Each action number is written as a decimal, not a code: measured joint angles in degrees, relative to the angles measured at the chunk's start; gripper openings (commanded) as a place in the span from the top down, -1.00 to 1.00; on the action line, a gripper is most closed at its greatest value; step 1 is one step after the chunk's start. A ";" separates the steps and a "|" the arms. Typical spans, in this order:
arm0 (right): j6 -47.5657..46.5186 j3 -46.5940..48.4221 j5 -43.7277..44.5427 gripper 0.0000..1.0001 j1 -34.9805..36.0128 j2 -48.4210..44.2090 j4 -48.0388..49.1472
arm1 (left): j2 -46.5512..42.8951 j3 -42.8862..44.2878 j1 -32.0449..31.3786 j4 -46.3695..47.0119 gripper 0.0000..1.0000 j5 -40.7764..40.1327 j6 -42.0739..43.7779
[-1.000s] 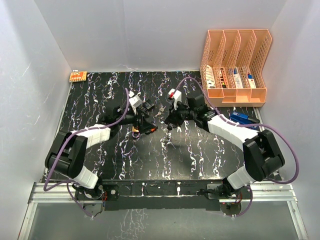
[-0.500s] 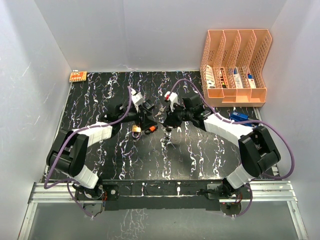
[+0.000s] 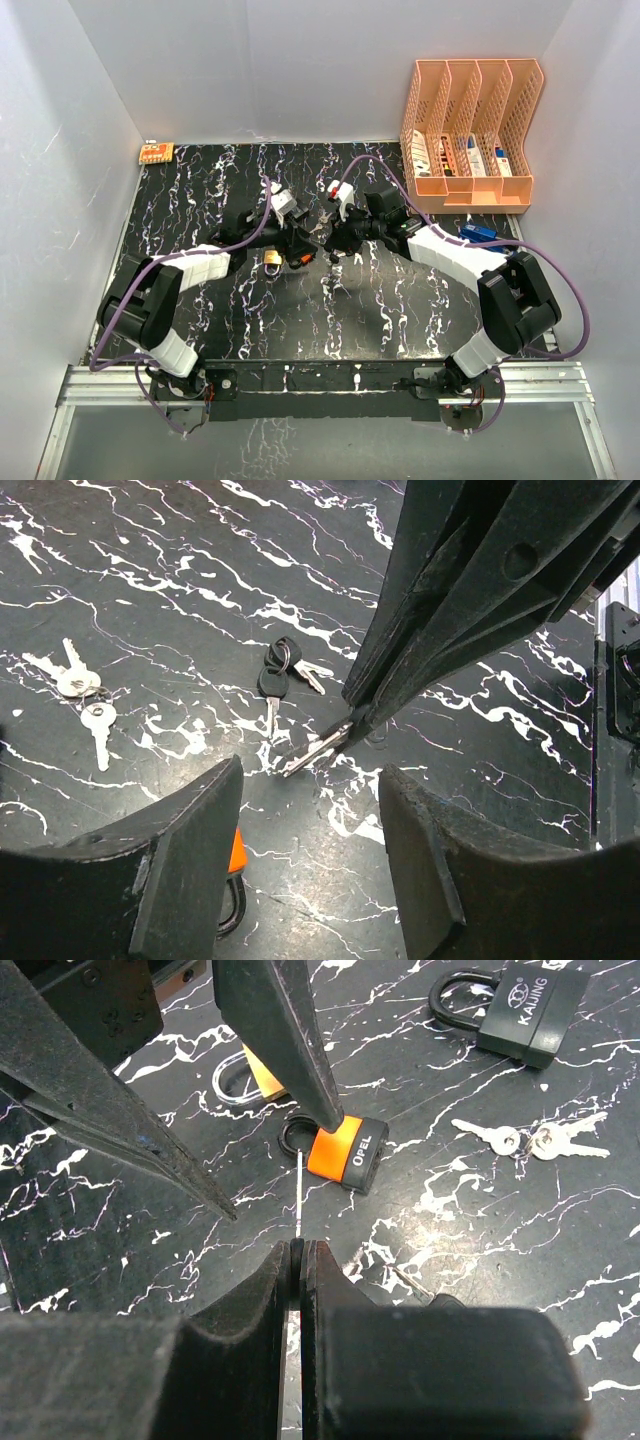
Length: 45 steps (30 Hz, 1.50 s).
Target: Unlock with the key
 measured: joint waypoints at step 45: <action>-3.45 2.89 -3.43 1.00 -0.17 2.25 -4.35 | 2.54 0.72 -1.38 0.31 1.00 2.16 1.95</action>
